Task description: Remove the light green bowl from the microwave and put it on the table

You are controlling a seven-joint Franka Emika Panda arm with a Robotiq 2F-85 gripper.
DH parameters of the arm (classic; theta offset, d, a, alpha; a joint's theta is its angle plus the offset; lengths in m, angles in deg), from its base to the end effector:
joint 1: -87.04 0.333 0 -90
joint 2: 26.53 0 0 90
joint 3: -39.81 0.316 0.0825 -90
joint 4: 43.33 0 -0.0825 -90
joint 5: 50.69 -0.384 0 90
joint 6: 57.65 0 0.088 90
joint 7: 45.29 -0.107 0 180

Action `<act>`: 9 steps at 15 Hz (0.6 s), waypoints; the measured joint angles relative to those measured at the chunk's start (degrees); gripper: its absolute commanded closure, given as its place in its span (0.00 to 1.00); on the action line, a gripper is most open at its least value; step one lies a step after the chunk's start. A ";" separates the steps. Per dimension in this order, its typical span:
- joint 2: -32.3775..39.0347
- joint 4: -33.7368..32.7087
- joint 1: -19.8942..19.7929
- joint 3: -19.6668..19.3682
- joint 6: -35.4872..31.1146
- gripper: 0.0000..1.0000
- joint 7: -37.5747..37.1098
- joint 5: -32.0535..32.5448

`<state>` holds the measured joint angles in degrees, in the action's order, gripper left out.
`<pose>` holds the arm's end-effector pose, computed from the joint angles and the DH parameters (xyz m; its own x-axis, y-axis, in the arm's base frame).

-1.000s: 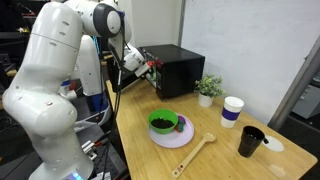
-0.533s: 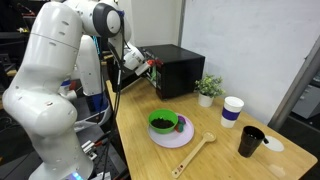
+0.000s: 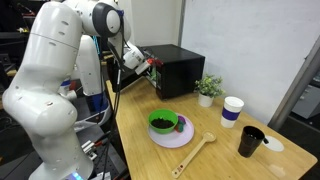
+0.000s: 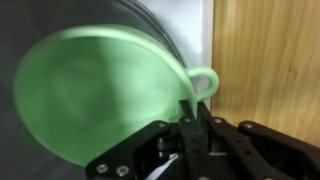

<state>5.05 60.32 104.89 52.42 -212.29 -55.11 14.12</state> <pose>0.5702 0.3546 0.2704 0.2479 0.9544 0.1666 0.7646 -0.2983 0.5713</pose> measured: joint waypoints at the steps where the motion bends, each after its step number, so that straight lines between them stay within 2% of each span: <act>1: -0.03 0.00 0.03 0.05 0.01 0.98 0.00 0.00; 9: -1.40 0.95 1.53 0.36 0.44 0.98 -0.75 -0.12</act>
<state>3.64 61.27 106.43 52.79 -211.86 -55.86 14.00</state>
